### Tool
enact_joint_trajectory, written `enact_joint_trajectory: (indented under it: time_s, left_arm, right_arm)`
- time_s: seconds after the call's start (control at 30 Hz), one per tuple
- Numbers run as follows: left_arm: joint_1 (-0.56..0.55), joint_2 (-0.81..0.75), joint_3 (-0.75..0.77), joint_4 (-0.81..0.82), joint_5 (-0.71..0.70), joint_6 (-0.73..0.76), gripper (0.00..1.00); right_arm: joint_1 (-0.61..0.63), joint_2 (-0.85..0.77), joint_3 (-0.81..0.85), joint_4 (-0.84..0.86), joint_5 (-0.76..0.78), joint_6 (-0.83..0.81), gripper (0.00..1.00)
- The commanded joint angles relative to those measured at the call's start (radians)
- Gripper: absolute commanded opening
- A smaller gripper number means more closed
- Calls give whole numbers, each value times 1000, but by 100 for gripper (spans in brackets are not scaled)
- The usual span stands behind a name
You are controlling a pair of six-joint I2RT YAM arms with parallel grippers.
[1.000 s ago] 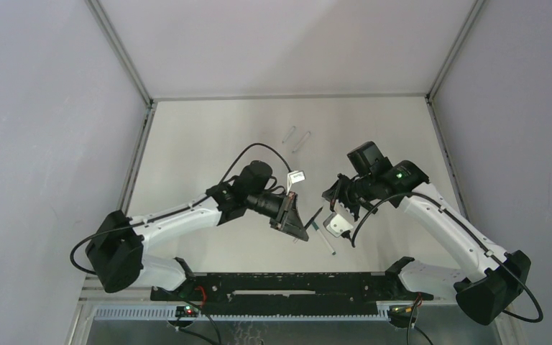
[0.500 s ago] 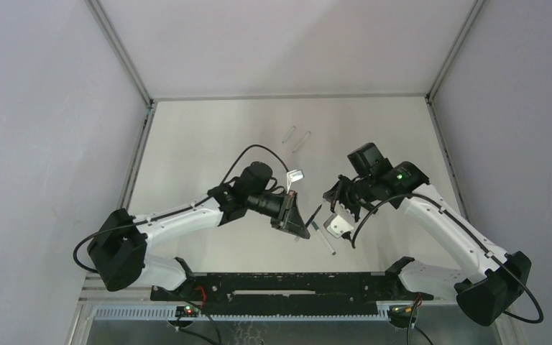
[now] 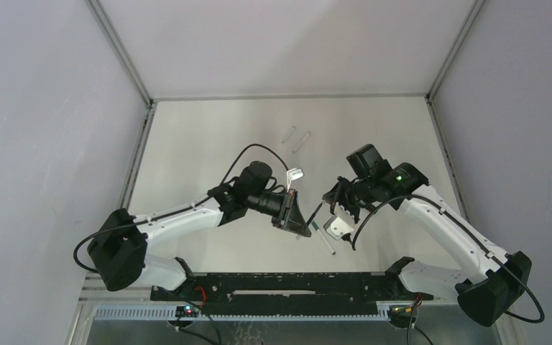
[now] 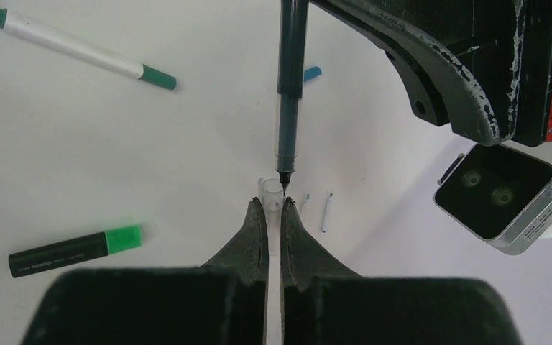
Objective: Insert the pens into the pen caps
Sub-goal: Insert the pen cap onto the pen.
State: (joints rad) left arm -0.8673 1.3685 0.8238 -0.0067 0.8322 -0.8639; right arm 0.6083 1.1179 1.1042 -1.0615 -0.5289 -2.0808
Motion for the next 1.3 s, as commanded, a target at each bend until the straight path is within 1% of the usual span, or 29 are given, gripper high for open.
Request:
enact_joint_trajectory:
  time_s: [0.0, 0.7, 1.27]
  left_arm:
    - [6, 8, -18, 34, -5, -13, 0]
    - [7, 22, -25, 34, 5, -18, 0]
    - [8, 16, -21, 36, -15, -20, 0]
  right_arm:
    - [16, -20, 0, 8, -4, 4, 1]
    - [14, -13, 0, 46, 33, 51, 1]
    - [16, -13, 0, 29, 36, 49, 1]
